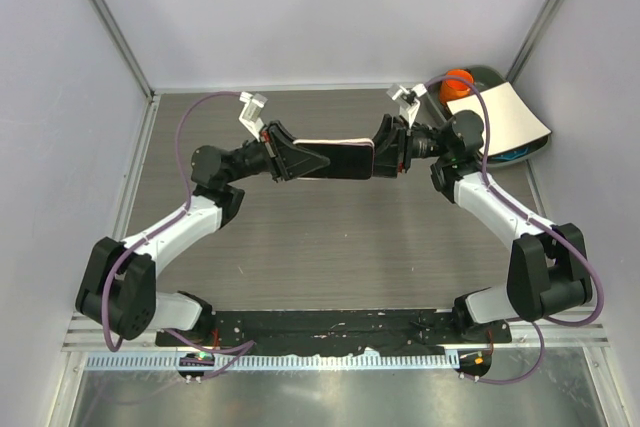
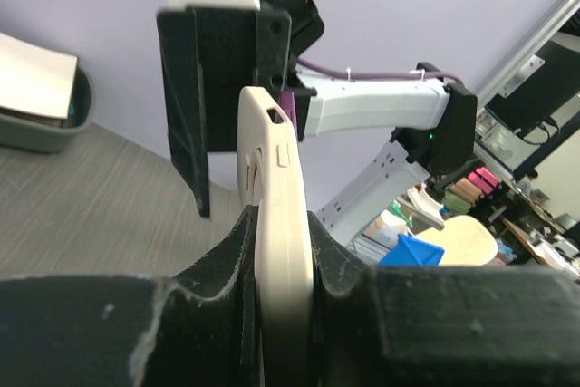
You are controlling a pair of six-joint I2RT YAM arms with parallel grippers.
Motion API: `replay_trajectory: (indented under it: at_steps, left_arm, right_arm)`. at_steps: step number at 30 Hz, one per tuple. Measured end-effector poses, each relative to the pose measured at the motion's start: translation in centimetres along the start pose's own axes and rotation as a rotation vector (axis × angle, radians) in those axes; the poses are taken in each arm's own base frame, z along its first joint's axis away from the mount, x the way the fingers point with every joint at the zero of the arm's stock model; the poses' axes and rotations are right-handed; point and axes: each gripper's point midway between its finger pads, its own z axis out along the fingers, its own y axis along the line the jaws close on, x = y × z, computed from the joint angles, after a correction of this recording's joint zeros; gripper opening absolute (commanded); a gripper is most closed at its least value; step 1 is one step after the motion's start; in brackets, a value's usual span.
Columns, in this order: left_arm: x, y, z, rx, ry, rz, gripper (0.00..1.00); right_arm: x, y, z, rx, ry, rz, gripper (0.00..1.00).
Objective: Take the phone out of the phone case
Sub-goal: Remove the phone case from the phone.
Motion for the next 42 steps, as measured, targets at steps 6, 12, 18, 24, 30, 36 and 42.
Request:
replay_trajectory:
  at_steps: [6, 12, 18, 24, 30, 36, 42]
  left_arm:
    - [1.9, 0.5, 0.0, -0.016, 0.063, -0.061, 0.0]
    - [1.9, 0.6, -0.1, -0.023, 0.057, -0.071, 0.0]
    - [1.7, 1.1, -1.2, -0.042, 0.021, -0.082, 0.01]
    - [1.3, 1.0, -1.7, -0.038, 0.003, -0.081, 0.0]
    - [1.2, 1.3, -2.1, -0.049, -0.004, -0.09, 0.0]
    - [1.3, 1.7, -2.6, -0.067, -0.01, -0.111, 0.01]
    - [1.4, 2.1, -3.0, -0.077, -0.012, -0.116, 0.0]
  right_arm:
    - [-1.8, -0.6, -0.3, 0.055, -0.078, -0.014, 0.48]
    - [-2.4, -0.8, -0.3, 0.072, -0.11, -0.039, 0.5]
    - [-2.4, -1.3, -0.1, 0.095, -0.142, -0.024, 0.54]
    - [-2.6, -1.4, 0.9, 0.097, -0.165, -0.015, 0.57]
    - [-2.3, -2.2, 1.6, 0.109, -0.172, -0.017, 0.57]
    - [-1.5, -3.0, 2.3, 0.133, -0.158, -0.021, 0.58]
    - [-1.1, -3.3, 2.6, 0.143, -0.151, -0.021, 0.58]
